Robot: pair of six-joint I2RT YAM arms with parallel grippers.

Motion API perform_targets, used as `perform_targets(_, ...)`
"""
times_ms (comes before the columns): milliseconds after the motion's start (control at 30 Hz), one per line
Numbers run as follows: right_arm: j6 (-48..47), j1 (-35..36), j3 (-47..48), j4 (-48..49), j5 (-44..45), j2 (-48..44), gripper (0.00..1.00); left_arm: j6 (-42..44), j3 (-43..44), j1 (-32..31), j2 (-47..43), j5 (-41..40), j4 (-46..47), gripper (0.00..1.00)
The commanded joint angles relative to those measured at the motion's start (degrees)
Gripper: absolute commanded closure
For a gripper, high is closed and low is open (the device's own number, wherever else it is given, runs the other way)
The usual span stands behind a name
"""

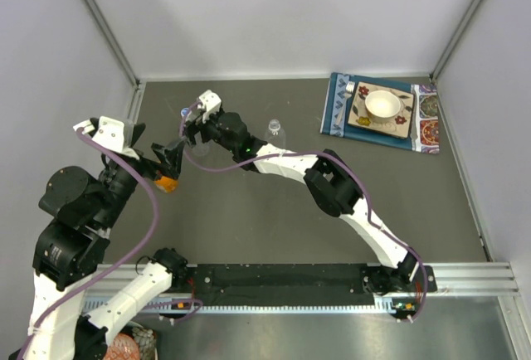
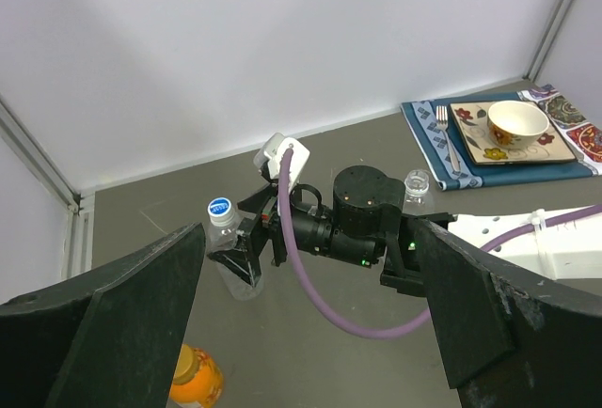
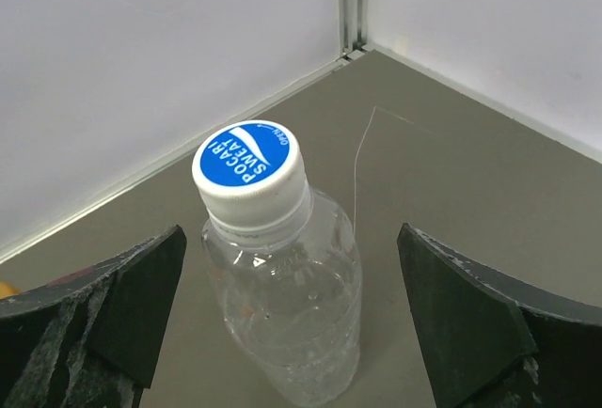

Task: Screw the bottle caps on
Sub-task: Place the plastic bottle at the center of the board.

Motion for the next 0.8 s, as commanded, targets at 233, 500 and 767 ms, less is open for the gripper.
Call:
perform_targets(233, -0.9, -0.4, 3.5, -0.6, -1.6, -4.6, 0.01, -1.0, -0.8, 0.4, -0.7, 0.2, 3.1, 0.01)
perform_targets(500, -1.8, -0.7, 4.5, -2.4, -3.2, -5.7, 0.01, -1.1, -1.1, 0.7, -0.9, 0.4, 3.1, 0.01)
perform_targets(767, -3.4, -0.8, 0.0, -2.3, -4.5, -11.0, 0.01, -0.2, 0.7, 0.9, -0.5, -0.7, 3.4, 0.01)
